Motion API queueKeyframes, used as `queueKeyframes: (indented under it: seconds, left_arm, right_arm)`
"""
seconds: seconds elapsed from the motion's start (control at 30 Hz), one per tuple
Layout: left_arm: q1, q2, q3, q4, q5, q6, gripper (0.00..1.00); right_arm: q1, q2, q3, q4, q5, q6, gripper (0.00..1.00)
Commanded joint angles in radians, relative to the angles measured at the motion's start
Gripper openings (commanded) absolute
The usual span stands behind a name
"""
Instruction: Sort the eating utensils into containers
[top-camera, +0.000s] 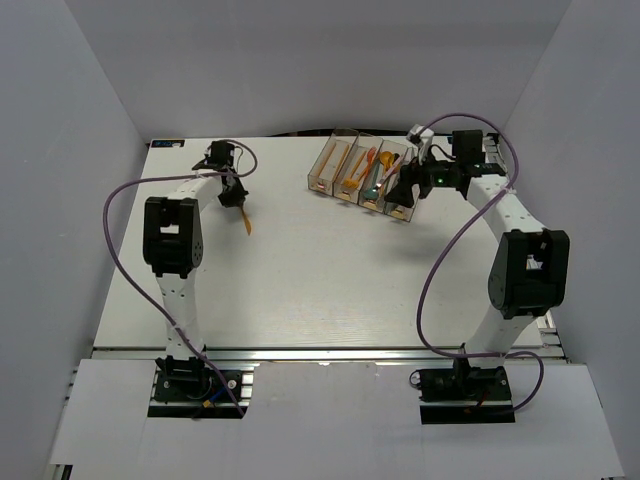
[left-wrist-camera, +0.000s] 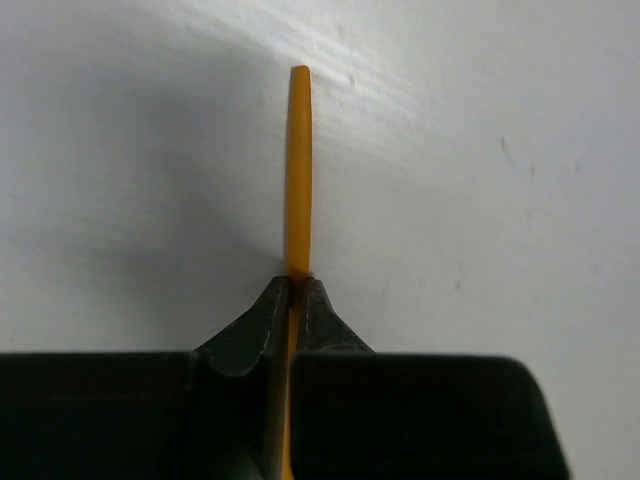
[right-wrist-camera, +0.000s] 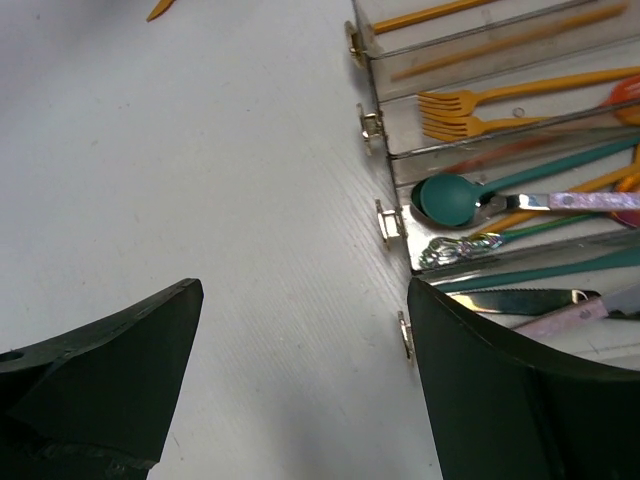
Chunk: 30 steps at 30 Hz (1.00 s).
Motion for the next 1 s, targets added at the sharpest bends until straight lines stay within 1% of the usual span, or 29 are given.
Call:
queueKeyframes:
  seconds: [0.0,0.07,0.1,0.13,0.17,0.2,0.23,0.27,0.3,0.33,0.37,0.4,0.43,0.5,0.53,0.6,0.63,0.67,0.77,0.8,0.83,0.87,0.97]
  left_arm:
    - [-0.004,-0.103,-0.101,-0.044,0.267,-0.002,0.00]
    - [-0.005,-0.166,-0.170,0.040,0.373,-0.013,0.00]
    - [-0.007,-0.232,-0.201,0.077,0.429,-0.021,0.00]
    - [-0.013,-0.266,-0.231,0.158,0.541,-0.025,0.00]
    - [-0.018,-0.298,-0.309,0.200,0.588,-0.036,0.00]
    - [-0.028,-0.361,-0.357,0.310,0.640,-0.053,0.00]
    - [-0.034,-0.393,-0.408,0.370,0.727,-0.086,0.00]
    - [-0.042,-0.423,-0.513,0.428,0.760,-0.108,0.00]
    - [-0.048,-0.452,-0.566,0.496,0.786,-0.125,0.00]
    - [-0.066,-0.498,-0.613,0.622,0.826,-0.184,0.00]
    - [-0.076,-0.516,-0.694,0.669,0.832,-0.206,0.00]
    - [-0.085,-0.533,-0.730,0.717,0.840,-0.225,0.00]
    - [-0.109,-0.558,-0.751,0.767,0.852,-0.258,0.00]
    - [-0.140,-0.567,-0.759,0.769,0.849,-0.257,0.00]
    - [-0.174,-0.573,-0.753,0.772,0.851,-0.256,0.00]
    - [-0.220,-0.576,-0.730,0.771,0.836,-0.259,0.00]
    - [-0.231,-0.578,-0.724,0.771,0.827,-0.257,0.00]
    - [-0.238,-0.579,-0.716,0.772,0.817,-0.271,0.00]
    - [-0.261,-0.576,-0.686,0.772,0.796,-0.285,0.00]
    - [-0.266,-0.575,-0.672,0.774,0.796,-0.285,0.00]
    - [-0.272,-0.572,-0.664,0.774,0.793,-0.286,0.00]
    - [-0.278,-0.564,-0.660,0.774,0.791,-0.289,0.00]
    - [-0.288,-0.550,-0.643,0.774,0.790,-0.295,0.00]
  right_arm:
    - [0.080,-0.054,0.000,-0.072,-0.046,-0.084,0.90]
    - [0.111,-0.066,-0.022,-0.076,-0.047,-0.108,0.90]
    - [0.135,-0.066,-0.028,-0.068,-0.062,-0.089,0.89]
    - [0.141,-0.053,-0.023,-0.062,-0.093,-0.064,0.89]
    - [0.144,-0.037,-0.011,-0.051,-0.131,-0.008,0.89]
    - [0.147,-0.021,0.003,-0.042,-0.160,0.032,0.89]
    - [0.152,0.018,0.022,-0.037,-0.167,0.068,0.89]
    - [0.157,0.039,0.073,-0.039,-0.174,0.094,0.89]
    - [0.167,0.059,0.102,-0.053,-0.181,0.140,0.89]
    - [0.175,0.099,0.127,-0.054,-0.193,0.171,0.87]
    - [0.187,0.117,0.165,-0.050,-0.202,0.206,0.84]
    - [0.193,0.134,0.179,-0.044,-0.217,0.279,0.81]
    - [0.200,0.163,0.191,-0.019,-0.234,0.324,0.75]
    - [0.221,0.184,0.195,0.027,-0.240,0.413,0.72]
    - [0.232,0.193,0.190,0.082,-0.236,0.501,0.71]
    - [0.246,0.211,0.161,0.166,-0.256,0.606,0.74]
    - [0.249,0.214,0.143,0.223,-0.251,0.731,0.77]
    - [0.252,0.219,0.129,0.305,-0.251,0.766,0.77]
    - [0.256,0.222,0.089,0.373,-0.231,0.853,0.81]
    - [0.255,0.222,0.061,0.400,-0.230,0.887,0.83]
    - [0.256,0.222,0.046,0.424,-0.236,0.916,0.89]
    - [0.256,0.217,0.029,0.494,-0.234,0.983,0.89]
    - [0.256,0.223,-0.005,0.544,-0.221,1.041,0.89]
